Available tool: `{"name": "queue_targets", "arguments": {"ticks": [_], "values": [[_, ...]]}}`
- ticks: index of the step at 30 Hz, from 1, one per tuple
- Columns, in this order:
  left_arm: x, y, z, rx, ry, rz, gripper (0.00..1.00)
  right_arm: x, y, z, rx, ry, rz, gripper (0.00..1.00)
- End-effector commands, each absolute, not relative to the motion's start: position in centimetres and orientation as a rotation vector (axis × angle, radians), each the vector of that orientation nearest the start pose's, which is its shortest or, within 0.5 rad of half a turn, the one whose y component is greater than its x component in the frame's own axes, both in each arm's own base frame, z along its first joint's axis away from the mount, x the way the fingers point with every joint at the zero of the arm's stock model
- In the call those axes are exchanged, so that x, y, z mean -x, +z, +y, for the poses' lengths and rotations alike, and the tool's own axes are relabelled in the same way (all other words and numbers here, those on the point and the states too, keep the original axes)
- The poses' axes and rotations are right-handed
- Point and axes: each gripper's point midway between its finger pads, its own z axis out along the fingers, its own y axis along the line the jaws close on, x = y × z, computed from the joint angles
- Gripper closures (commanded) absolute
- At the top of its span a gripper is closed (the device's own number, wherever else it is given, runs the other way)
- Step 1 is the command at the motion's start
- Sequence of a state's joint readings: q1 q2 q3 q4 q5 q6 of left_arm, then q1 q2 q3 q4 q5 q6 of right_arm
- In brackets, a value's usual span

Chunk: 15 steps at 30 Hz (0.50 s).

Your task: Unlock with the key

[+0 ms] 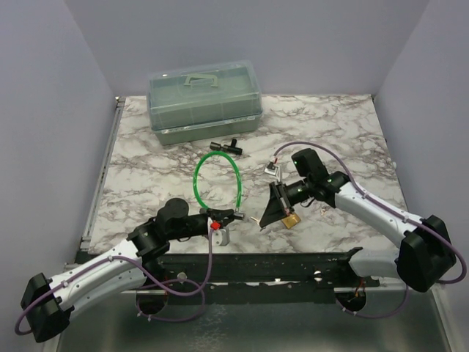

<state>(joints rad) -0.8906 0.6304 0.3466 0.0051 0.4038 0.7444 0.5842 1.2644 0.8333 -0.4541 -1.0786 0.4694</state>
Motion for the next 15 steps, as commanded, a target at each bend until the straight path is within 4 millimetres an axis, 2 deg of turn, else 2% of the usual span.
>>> {"name": "queue_targets", "arguments": {"ticks": [1, 6, 15], "values": [[-13.71, 18.09, -26.1, -1.557, -0.486, 0.908, 1.0, -11.17, 18.72, 27.8, 0.716, 1.785, 2.523, 1.0], [-13.43, 17.48, -26.34, -1.591, -0.478, 0.906, 1.0, -10.75, 18.33, 28.33, 0.745, 1.781, 2.549, 1.0], [-13.46, 17.51, -26.16, -1.585, -0.469, 0.913, 1.0, -10.86, 17.78, 28.79, 0.738, 1.777, 2.561, 1.0]]}}
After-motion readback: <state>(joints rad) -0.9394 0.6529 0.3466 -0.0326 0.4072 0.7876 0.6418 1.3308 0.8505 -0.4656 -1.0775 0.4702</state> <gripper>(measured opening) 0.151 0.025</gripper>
